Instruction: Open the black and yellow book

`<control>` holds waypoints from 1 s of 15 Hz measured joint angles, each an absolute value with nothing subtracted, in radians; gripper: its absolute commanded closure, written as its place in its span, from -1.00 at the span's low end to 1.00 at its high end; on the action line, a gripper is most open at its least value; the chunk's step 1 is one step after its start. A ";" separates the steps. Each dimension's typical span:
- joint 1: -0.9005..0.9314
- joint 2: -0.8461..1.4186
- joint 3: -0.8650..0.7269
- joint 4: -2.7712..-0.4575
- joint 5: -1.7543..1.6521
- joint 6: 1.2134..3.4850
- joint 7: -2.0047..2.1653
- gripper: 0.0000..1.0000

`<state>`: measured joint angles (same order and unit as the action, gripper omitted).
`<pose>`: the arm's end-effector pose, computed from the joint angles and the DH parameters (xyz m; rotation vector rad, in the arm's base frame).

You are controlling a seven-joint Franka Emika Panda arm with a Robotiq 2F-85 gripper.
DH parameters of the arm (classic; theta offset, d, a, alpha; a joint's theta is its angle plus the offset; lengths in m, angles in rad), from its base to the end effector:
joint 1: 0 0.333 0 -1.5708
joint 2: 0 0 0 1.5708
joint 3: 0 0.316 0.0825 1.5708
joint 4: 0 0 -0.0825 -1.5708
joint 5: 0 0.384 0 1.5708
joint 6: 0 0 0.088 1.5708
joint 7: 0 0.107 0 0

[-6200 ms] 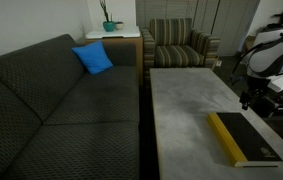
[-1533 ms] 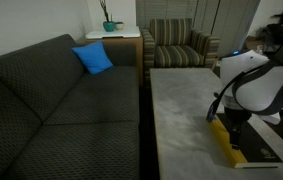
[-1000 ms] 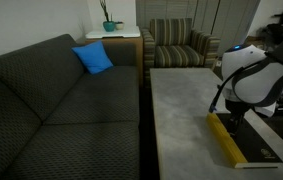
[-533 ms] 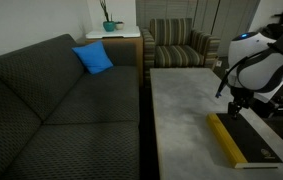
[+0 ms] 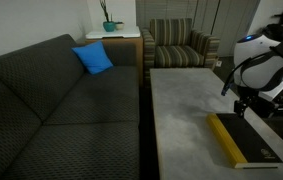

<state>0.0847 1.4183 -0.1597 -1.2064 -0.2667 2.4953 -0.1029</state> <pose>0.6634 -0.0282 -0.1046 2.7832 0.5323 -0.2152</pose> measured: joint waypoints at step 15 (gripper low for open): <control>-0.027 1.475 -0.193 -1.085 -0.255 2.456 0.335 0.08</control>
